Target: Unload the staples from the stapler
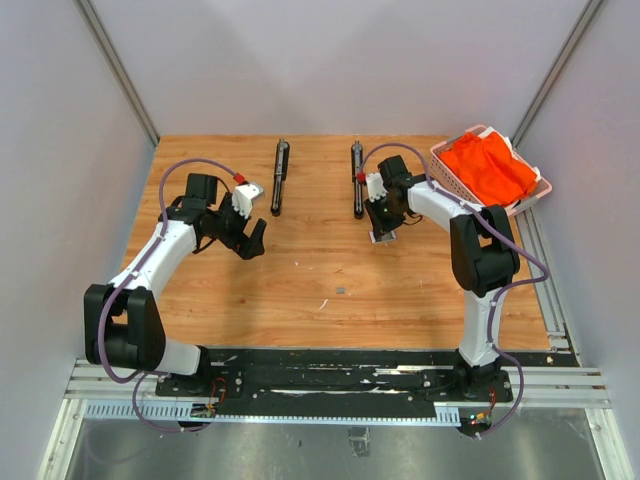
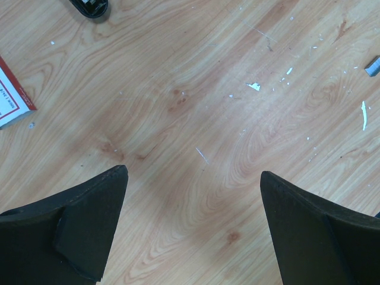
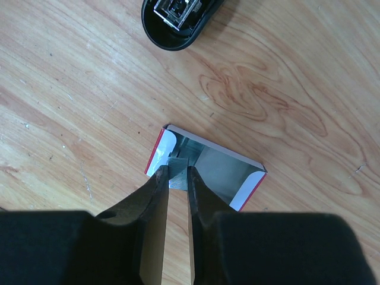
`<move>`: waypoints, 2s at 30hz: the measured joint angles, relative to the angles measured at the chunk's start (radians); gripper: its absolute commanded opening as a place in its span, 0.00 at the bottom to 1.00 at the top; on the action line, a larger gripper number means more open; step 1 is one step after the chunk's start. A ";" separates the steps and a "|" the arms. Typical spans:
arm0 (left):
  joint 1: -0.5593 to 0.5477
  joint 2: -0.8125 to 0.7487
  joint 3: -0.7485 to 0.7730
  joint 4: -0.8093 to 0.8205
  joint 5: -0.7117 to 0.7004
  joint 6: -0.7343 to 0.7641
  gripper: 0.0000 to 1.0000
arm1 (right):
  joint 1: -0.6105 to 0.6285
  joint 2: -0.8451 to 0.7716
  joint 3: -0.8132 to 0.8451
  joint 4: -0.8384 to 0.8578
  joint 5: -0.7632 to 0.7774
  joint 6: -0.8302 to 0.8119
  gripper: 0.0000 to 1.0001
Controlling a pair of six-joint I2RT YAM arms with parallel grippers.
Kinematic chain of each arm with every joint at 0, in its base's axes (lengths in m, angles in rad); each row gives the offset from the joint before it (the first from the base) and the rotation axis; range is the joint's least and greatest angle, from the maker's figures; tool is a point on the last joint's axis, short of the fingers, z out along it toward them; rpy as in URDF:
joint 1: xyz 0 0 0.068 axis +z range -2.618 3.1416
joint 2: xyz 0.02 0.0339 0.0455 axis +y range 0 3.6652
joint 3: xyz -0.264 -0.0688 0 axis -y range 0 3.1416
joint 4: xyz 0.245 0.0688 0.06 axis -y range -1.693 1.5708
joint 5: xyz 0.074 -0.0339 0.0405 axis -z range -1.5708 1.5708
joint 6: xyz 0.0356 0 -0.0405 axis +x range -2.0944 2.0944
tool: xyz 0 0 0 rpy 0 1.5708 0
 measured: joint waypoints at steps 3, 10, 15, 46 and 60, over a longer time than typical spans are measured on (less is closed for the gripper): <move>0.000 0.000 0.000 0.000 0.000 0.000 0.98 | 0.000 0.000 0.000 0.002 0.000 0.008 0.17; 0.000 0.000 0.000 0.000 0.000 0.000 0.98 | 0.000 0.000 0.000 0.007 0.002 0.034 0.18; 0.000 0.000 0.000 0.000 0.000 0.000 0.98 | 0.000 0.000 0.000 0.016 0.005 0.055 0.18; 0.000 0.011 0.000 0.000 0.000 0.000 0.98 | 0.000 0.000 0.000 0.025 0.013 0.147 0.20; 0.000 0.011 0.000 0.000 0.000 0.000 0.98 | 0.000 0.000 0.000 0.025 0.013 0.153 0.22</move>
